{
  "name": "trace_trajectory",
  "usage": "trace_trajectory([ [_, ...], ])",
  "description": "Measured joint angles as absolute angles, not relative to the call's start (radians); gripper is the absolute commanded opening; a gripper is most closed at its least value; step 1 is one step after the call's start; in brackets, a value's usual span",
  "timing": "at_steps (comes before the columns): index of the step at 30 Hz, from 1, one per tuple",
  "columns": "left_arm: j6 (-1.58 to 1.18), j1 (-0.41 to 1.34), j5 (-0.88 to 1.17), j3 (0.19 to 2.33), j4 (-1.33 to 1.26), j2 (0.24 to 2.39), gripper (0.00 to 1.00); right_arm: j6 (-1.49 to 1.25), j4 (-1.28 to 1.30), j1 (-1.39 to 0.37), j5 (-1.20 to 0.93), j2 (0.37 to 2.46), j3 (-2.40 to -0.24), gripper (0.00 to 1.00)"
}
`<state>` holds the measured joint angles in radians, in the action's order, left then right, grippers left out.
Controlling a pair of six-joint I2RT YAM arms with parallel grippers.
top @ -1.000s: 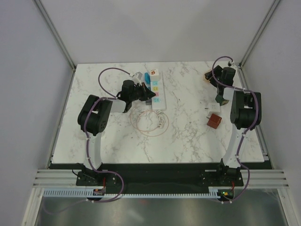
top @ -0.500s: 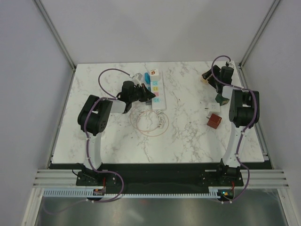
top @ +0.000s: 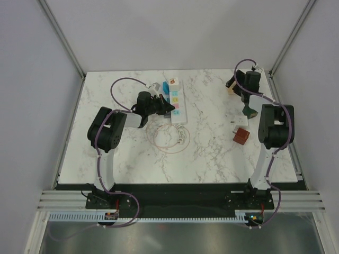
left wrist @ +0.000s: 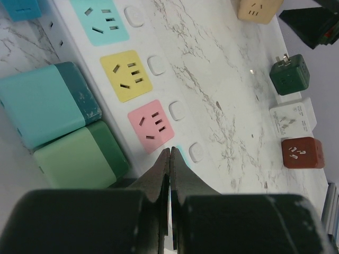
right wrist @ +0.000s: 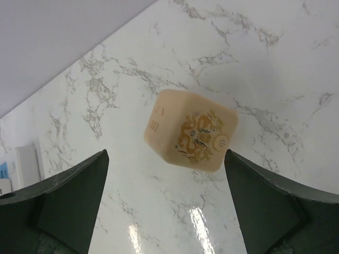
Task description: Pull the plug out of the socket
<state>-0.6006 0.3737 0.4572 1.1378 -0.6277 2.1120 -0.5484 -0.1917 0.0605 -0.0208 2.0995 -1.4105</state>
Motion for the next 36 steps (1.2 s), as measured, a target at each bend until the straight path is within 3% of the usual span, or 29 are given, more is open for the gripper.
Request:
trace_trajectory([
  [10,-0.600,0.374,0.456,1.136,-0.631,2.111,0.02,-0.444,-0.144,-0.057,0.228,1.851,-1.374,0.98],
  [15,-0.600,0.375,0.456,1.136,-0.632,2.110,0.02,-0.409,-0.188,-0.159,0.244,1.827,-1.370,0.98],
  [27,-0.601,0.376,0.473,1.192,-0.644,2.115,0.02,-0.331,-0.177,-0.442,0.189,2.159,-1.698,0.98],
  [36,-0.602,0.376,0.454,1.216,-0.614,2.139,0.02,-0.290,-0.167,-0.480,0.210,2.336,-1.900,0.86],
])
